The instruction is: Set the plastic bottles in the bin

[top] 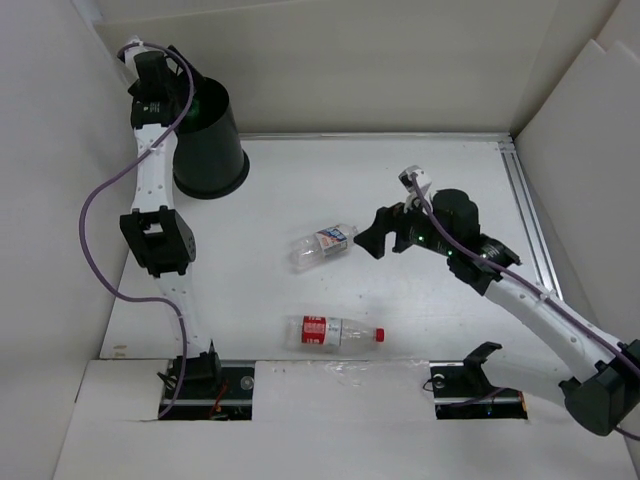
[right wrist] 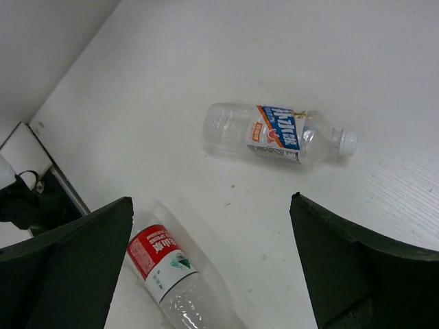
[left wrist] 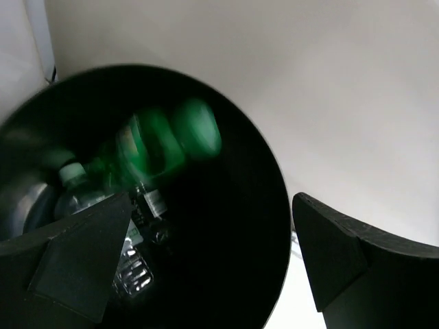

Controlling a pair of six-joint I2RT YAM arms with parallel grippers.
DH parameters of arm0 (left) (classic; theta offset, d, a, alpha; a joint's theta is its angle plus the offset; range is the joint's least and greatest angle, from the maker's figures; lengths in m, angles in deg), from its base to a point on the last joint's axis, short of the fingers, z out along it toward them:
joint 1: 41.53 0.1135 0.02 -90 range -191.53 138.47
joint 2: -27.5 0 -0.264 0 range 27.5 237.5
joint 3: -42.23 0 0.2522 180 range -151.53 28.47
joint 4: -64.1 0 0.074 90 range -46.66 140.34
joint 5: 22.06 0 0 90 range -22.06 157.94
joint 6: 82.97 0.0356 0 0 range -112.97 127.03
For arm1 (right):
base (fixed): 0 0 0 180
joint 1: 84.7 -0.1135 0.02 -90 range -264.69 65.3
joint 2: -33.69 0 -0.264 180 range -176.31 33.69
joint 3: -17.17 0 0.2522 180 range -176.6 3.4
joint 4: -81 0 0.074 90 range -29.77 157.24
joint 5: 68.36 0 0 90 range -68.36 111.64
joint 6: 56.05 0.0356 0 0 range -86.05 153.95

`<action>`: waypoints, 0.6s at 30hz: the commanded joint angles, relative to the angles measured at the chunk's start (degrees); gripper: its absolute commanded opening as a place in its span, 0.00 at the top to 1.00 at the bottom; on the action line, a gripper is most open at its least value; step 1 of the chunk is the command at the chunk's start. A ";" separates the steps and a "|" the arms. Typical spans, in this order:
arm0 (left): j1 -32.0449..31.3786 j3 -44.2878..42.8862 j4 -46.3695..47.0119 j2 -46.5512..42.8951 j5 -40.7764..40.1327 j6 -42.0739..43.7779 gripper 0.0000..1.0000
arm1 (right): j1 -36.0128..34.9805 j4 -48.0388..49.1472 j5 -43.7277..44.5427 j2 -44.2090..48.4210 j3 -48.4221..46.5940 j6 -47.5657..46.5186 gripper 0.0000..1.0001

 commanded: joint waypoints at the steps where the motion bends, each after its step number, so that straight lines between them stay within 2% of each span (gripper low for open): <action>1: -0.17 -5.31 -0.98 -1.20 1.56 -1.12 0.00 | -4.39 -1.02 10.27 -0.83 0.45 1.16 0.00; 6: -0.17 -1.37 -2.83 -7.51 1.56 -2.26 0.00 | -8.01 -3.30 23.70 -4.52 -1.13 9.07 0.00; 10: -1.22 4.94 -5.74 -15.77 4.19 -2.18 0.00 | -11.77 -10.57 33.55 -12.42 -7.62 22.66 0.00; 13: -4.03 11.10 -7.14 -22.45 6.46 0.19 0.00 | -12.92 -16.03 37.44 -21.55 -15.79 29.02 0.00; 14: -4.56 11.98 -7.67 -23.68 7.52 0.81 0.00 | -13.45 -21.36 38.32 -24.19 -20.94 33.65 0.00; 18: -8.25 16.10 -10.31 -29.30 12.89 3.97 0.00 | -13.46 -32.30 39.65 -39.46 -33.26 44.75 0.00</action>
